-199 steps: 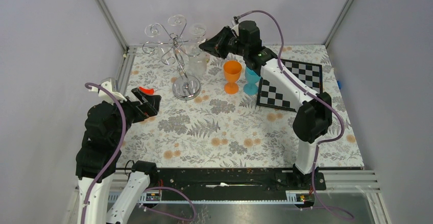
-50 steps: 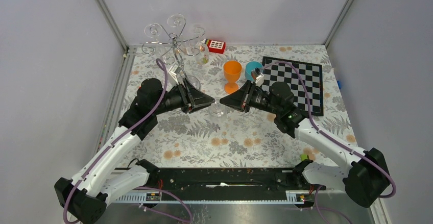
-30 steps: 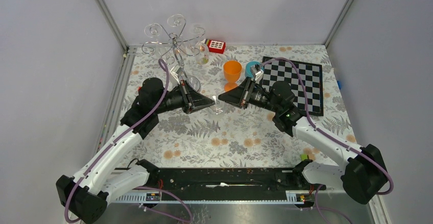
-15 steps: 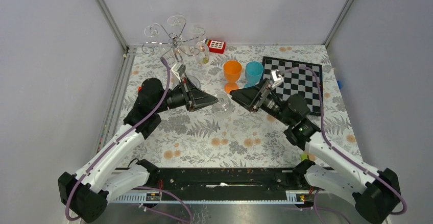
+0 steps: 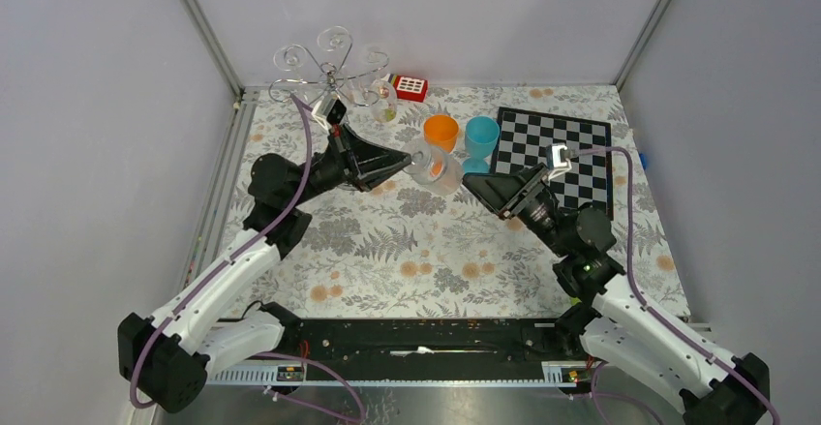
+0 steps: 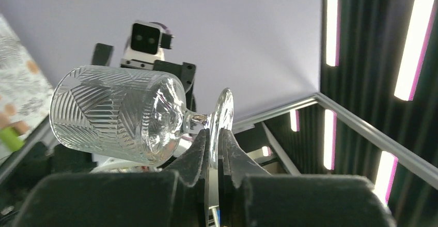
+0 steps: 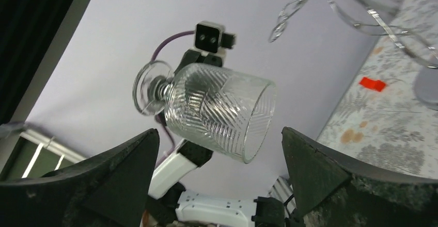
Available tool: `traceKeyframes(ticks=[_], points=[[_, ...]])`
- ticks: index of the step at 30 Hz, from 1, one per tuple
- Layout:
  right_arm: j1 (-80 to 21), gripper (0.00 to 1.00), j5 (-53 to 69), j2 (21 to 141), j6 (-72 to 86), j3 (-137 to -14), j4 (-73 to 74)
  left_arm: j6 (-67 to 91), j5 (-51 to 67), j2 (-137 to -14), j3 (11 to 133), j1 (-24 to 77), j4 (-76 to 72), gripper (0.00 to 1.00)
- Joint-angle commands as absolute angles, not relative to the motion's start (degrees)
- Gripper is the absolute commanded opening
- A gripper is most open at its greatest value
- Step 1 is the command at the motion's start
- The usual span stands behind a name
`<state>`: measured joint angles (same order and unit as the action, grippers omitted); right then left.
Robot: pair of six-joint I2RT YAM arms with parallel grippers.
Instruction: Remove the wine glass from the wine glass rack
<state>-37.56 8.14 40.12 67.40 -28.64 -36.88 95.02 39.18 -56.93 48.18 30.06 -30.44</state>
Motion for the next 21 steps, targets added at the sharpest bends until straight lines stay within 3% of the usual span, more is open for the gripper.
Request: traceKeyframes(ticks=[1,11,18,21], points=[[-37.95,0.94,18.28,43.88,68.52,-34.10,-50.49,107.10,36.60,-57.80,51.98,30.15,-51.51,0.00],[-38.43,0.78,27.73,54.01,78.94,-40.72,-75.29,120.20,29.50,-60.53,50.78,30.23,-72.57,0.00],[-38.42,0.70,32.44,56.25,76.89,-47.73,-73.25,120.08,29.33,-60.32,50.79,30.68,-74.63,0.00],[-38.56,0.61,35.14,58.18,76.81,-50.75,-73.03,119.71,29.38,-60.27,49.70,31.29,-75.34,0.00]])
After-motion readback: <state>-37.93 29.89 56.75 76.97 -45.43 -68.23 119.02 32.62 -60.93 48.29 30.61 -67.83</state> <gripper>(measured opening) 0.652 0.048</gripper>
